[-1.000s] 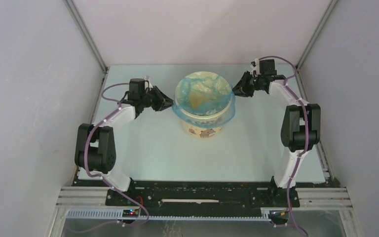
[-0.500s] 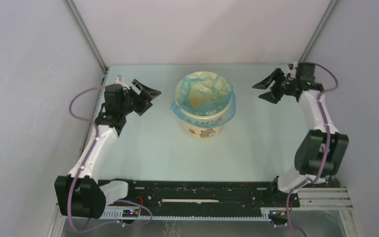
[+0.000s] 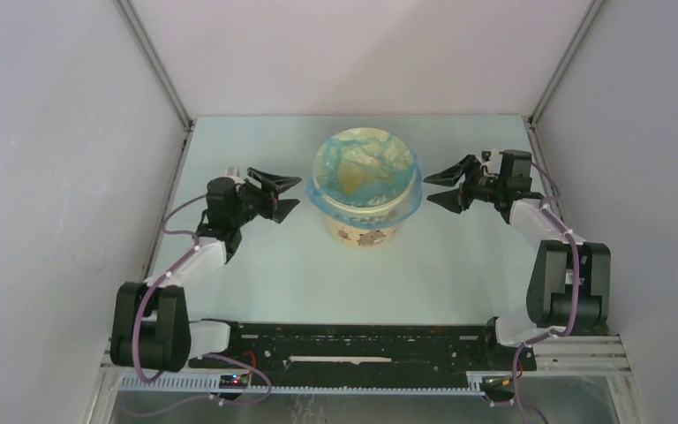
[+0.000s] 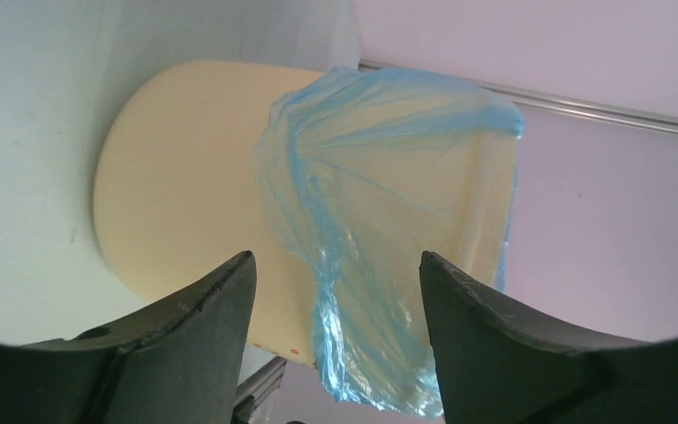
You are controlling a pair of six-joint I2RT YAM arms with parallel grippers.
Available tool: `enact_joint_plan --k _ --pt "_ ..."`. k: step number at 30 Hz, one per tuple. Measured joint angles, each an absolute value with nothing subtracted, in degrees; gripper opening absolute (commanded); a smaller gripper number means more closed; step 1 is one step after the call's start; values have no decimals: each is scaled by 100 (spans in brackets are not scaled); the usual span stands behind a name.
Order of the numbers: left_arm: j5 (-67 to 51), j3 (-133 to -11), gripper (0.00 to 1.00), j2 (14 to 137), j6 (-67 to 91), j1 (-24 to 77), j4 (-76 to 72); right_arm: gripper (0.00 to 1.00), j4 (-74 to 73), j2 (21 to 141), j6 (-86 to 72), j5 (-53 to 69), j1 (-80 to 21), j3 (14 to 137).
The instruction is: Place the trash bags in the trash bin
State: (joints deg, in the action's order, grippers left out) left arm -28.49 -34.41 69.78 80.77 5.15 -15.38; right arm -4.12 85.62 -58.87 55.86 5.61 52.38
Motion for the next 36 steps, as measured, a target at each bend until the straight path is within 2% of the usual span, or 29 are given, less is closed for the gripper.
enact_joint_plan --k 2,6,9,11,14,18,26,30,34,36 --pt "-2934 -3444 71 7262 8200 604 -1839 63 -209 8659 -5975 5590 508 5223" --pt "-3033 -3441 53 7898 8503 895 -2324 54 287 8956 -6171 5605 395 5221" --pt "-3061 -3441 39 8106 8613 1059 -2565 41 478 9102 -6294 5599 285 5214" --pt "-3070 -3441 31 8171 8656 1131 -2672 36 523 9142 -6320 5583 187 5210" --pt "-3068 -3424 25 8178 8659 1160 -2808 26 517 9146 -6278 5557 99 5188" --pt "-3072 -3317 23 8176 8576 1162 -2886 4 427 9153 -6121 5535 75 5116" --pt "-3087 -3096 24 8176 8165 1162 -2694 3 150 9286 -5712 5437 102 5094" --pt "-3085 -3138 19 8252 7867 1162 -2491 0 126 9500 -5555 5413 104 5094" --pt "-3085 -3240 7 8425 7575 1162 -2222 0 110 9723 -5395 5408 91 5094" --pt "-3081 -3293 6 8495 7454 1162 -2126 0 110 9806 -5321 5406 91 5094"
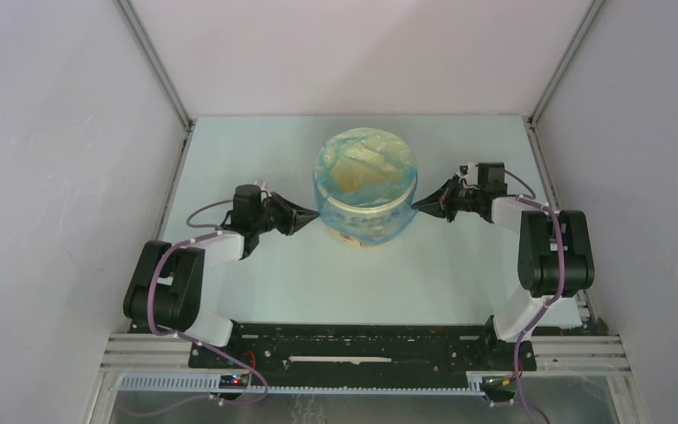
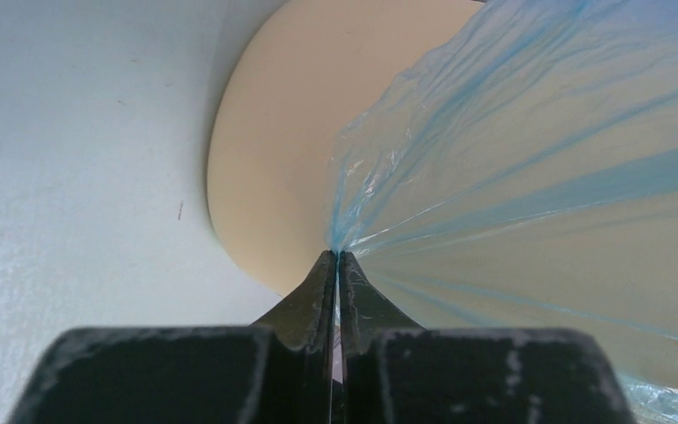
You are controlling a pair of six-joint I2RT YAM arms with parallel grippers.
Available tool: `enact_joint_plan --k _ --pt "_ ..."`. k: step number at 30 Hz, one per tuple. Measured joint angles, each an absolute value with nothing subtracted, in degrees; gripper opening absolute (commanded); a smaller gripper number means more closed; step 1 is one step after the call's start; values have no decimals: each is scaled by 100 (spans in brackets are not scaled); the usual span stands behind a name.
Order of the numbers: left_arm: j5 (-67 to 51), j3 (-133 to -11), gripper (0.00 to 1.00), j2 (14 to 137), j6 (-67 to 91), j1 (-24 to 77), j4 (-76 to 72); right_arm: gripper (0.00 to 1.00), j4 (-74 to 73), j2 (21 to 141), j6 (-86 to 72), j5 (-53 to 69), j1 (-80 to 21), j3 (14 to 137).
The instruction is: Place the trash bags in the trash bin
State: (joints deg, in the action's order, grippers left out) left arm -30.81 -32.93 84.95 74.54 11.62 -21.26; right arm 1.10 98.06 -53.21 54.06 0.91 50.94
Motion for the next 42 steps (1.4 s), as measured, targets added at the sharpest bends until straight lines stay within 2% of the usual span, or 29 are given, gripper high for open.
enact_joint_plan --k 4,7,8,13,16,23,29,34,37,42 --pt "-3070 -3402 6 8595 7240 1162 -1940 0 110 9867 -5212 5398 93 5094" --pt "-3065 -3524 11 8630 7057 1162 -1743 2 110 9872 -5109 5389 99 5094" --pt "-3065 -3586 13 8648 6989 1162 -1660 7 108 9876 -5063 5389 99 5094" --pt "-2939 -3940 27 8639 6431 1162 -952 45 -803 9878 -4375 5035 139 5356" --pt "-2711 -4071 40 8429 5983 1162 -336 57 -1874 9699 -3776 4436 263 5708" --pt "-2115 -4265 68 7443 4974 1162 1192 62 -4066 8433 -2554 2578 561 7039" --pt "-1734 -4560 71 6694 4359 1155 2246 69 -4934 7950 -2171 1367 -495 8853" --pt "-1568 -4663 75 6206 4193 1135 2749 69 -5349 7791 -1942 884 -1376 9268" --pt "-1555 -4716 82 5975 4193 1061 2928 69 -5542 8062 -1813 576 -1907 9804" --pt "-1594 -4884 85 5787 4206 1004 2954 68 -5437 8892 -1684 375 -2932 10936"
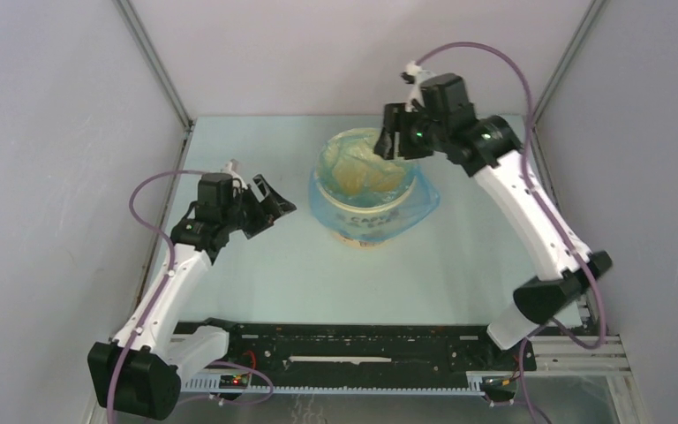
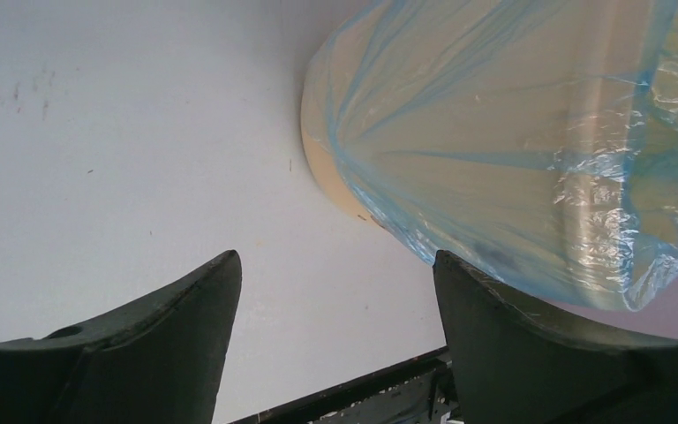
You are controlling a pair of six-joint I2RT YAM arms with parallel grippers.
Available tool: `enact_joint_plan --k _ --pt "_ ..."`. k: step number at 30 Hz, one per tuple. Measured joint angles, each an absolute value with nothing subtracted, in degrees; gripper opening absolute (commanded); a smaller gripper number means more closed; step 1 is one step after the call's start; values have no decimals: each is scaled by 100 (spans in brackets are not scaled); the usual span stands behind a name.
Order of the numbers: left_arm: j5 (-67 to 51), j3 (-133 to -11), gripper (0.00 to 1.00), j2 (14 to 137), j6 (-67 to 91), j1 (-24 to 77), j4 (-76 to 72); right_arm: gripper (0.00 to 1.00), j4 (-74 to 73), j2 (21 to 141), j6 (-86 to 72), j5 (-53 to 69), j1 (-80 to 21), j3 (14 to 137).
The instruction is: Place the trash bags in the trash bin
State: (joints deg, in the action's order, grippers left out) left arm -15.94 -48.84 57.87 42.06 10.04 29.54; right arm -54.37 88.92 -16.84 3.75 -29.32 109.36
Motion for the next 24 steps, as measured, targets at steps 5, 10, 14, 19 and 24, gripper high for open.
enact_joint_plan --k 5,10,14,19,24 --pt "-1686 -4915 83 5861 4200 1004 2867 57 -5489 10173 -1623 139 -3540 11607" --pt "-1855 -5105 72 6493 4202 1002 2700 44 -5719 11253 -1555 -104 -3710 11616" --pt "-2049 -5369 65 7225 4209 998 2558 39 -5680 11404 -1498 -165 -3728 11161" --pt "-2362 -5426 60 7741 4357 993 2233 49 -4969 11384 -1544 -257 -3739 10656" --pt "-2534 -5426 60 7944 4449 993 2080 62 -4377 11590 -1605 -390 -3767 10016"
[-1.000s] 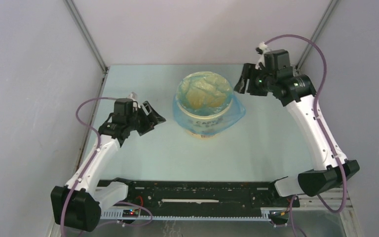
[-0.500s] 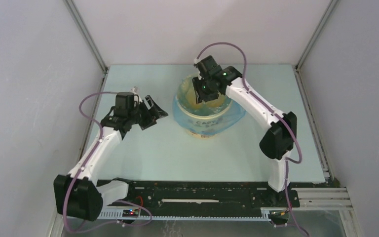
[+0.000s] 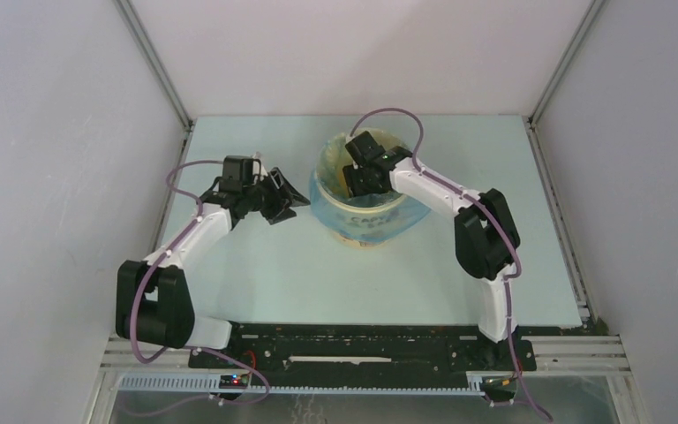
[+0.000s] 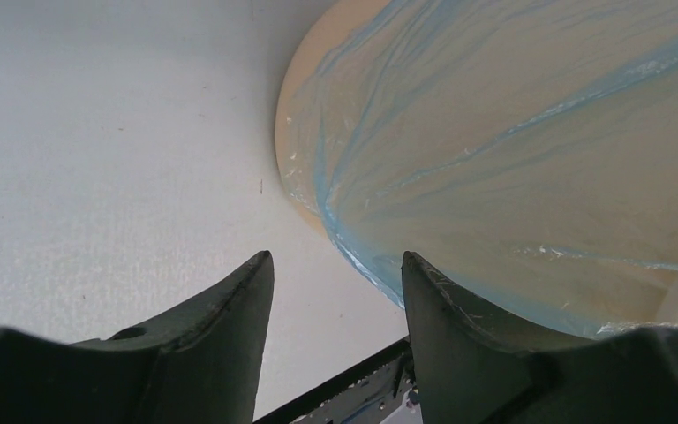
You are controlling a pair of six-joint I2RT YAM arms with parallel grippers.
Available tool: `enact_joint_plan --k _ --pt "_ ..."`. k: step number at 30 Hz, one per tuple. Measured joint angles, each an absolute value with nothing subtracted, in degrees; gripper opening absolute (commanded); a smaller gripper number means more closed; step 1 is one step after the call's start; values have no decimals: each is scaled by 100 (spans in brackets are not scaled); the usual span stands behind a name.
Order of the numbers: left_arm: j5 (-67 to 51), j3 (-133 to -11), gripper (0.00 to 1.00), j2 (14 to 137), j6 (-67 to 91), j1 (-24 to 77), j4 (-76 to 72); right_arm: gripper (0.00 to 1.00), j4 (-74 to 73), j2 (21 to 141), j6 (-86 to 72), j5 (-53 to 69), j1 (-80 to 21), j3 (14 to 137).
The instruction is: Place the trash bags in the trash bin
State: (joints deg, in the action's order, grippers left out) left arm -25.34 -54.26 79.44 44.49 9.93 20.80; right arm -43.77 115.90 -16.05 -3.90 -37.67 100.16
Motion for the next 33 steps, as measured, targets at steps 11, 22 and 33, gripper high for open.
enact_joint_plan --k 11,22,33 --pt "-2598 -5426 61 7946 4462 993 1990 68 -3518 12077 -1839 -364 -3721 9679" --pt "-2617 -5424 65 7946 4453 993 1981 70 -3378 12540 -1857 -106 -3691 9795" --pt "-2718 -5413 68 7946 4458 993 1922 70 -4392 11872 -1898 246 -3533 10304"
